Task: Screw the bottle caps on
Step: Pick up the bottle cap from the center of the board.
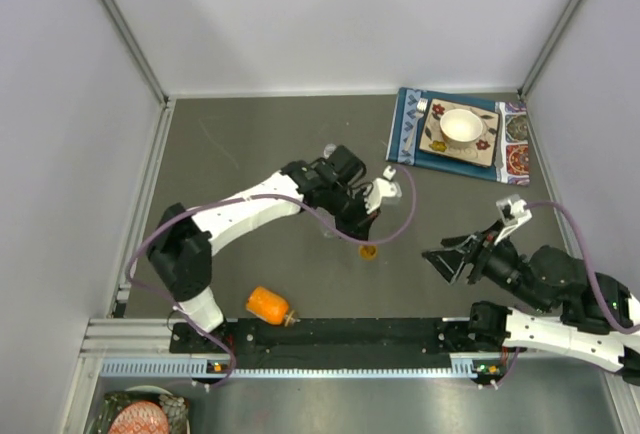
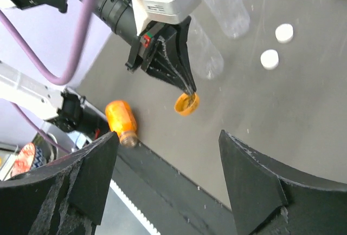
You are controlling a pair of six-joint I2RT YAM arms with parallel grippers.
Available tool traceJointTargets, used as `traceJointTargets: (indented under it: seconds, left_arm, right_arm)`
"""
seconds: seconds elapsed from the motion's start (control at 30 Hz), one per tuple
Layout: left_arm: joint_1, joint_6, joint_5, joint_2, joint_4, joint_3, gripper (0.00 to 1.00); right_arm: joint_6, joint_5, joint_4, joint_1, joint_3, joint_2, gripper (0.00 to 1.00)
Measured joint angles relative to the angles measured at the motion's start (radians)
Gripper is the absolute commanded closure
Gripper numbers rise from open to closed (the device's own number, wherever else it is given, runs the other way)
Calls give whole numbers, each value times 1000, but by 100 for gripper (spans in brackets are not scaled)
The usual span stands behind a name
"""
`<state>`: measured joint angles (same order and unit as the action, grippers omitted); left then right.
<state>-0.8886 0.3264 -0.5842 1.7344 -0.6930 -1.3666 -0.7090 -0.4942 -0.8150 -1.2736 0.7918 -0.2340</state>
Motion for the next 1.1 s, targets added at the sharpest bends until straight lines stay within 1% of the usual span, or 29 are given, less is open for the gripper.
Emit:
traceJointTargets:
  seconds: [0.13,0.3,0.37,0.43,0.5,0.53,0.57,0.6,0.63,0.7,0.77,0.8,0.87,0.93,1.1]
  left_arm:
    - [42,-45,-122,-69,-26,-60,100]
    - [92,-145,-332,-118,-16,-137,100]
    - [117,-228,-424,-142,32,-147,100]
    - [145,-343,-516,-167,121,-141,100]
    - [183,-546,-610,-202,349,-90,100]
    - [205,-691,-652,-222,488,-50,100]
    - [225,-847,-682,-236,694,5,100]
    - [240,-997,-698,-240,857,43,100]
    - [264,-1206,-701,-236,1090,92,100]
    - [291,-1481,-702,-205,1389,132,100]
    - [315,-1683,-694,-172,1604,145,100]
    - [323,-1760,-690,-166,1676,155,100]
    - [331,-1868,-682,-166,1778,174,100]
    - [332,-1951,-676,-166,1865,189,100]
    - [332,-2035,-671,-168,1947,238,100]
  right_arm:
    - [122,1,84,0,16,-11,22]
    - [352,64,261,0,-21,-82,22]
    - [455,99,344,0,-57,-103,22]
    - [568,124,436,0,-98,-113,22]
    - [673,153,511,0,-120,-126,23]
    - [718,161,550,0,-123,-138,24]
    - [761,170,593,0,-123,-154,24]
    - [800,177,633,0,-123,-170,25]
    - [845,185,682,0,-122,-196,25]
    - [905,196,750,0,-122,-240,27]
    - [965,209,819,0,-122,-286,27]
    - [995,212,850,-1,-122,-306,27]
    - [1042,216,905,-1,-122,-335,27]
    - [1093,215,962,-1,-119,-363,27]
    - [1179,216,1070,-1,-96,-416,29]
